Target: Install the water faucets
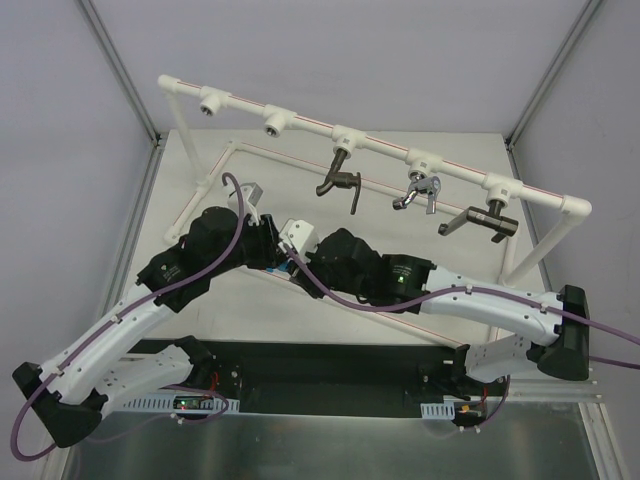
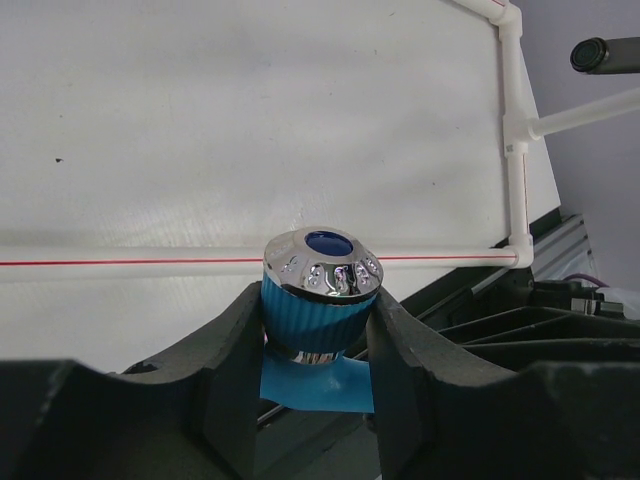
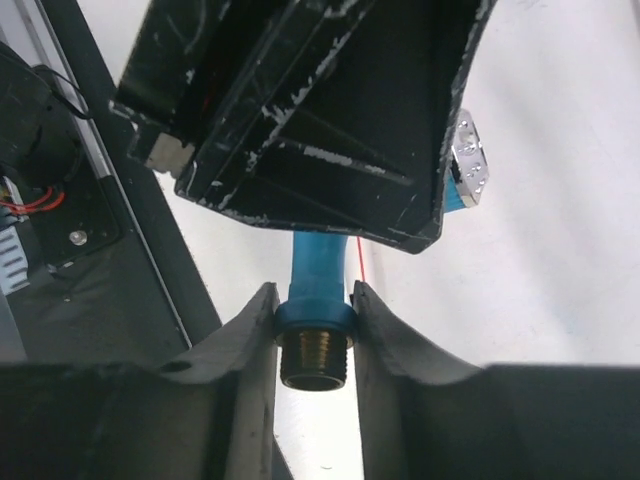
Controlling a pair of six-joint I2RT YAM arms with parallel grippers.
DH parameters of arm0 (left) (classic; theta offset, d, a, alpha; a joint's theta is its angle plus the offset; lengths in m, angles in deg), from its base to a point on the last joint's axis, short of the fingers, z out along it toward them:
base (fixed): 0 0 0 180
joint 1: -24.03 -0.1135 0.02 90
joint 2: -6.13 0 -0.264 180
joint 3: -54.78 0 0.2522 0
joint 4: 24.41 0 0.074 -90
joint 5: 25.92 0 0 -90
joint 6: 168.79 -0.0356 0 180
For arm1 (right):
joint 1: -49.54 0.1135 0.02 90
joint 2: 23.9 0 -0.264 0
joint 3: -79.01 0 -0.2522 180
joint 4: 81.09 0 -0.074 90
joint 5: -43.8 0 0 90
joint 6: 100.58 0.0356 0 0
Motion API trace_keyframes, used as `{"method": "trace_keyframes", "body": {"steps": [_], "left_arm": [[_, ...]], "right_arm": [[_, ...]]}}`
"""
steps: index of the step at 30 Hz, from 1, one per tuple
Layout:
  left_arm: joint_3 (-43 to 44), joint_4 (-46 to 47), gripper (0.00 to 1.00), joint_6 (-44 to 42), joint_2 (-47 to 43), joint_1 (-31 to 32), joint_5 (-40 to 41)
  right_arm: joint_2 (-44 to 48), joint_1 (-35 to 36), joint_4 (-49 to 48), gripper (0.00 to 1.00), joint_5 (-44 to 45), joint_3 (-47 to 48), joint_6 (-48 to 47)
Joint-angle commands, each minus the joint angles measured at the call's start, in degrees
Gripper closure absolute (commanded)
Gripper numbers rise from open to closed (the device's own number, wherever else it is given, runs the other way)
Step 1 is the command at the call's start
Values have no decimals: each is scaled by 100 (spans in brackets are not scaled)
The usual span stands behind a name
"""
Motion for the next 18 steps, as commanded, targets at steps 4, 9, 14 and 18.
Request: {"method": "trace_keyframes", "body": {"steps": [4,9,14,18], "left_arm": [[272,414,70,-395,-286,60,32],[394,441,37,-904,-672,-27,165],[684,441,13,-1458,-981,-771,-773],[930,441,1,-1529,-1025,-1810,-2869]], "right_arm": [[76,20,-173,98,17,320,-29],[252,20,-50,99,-18,381,-38],[621,2,38,99,-167,442,-161],[806,-7,467,99,-519,836,-381]]}}
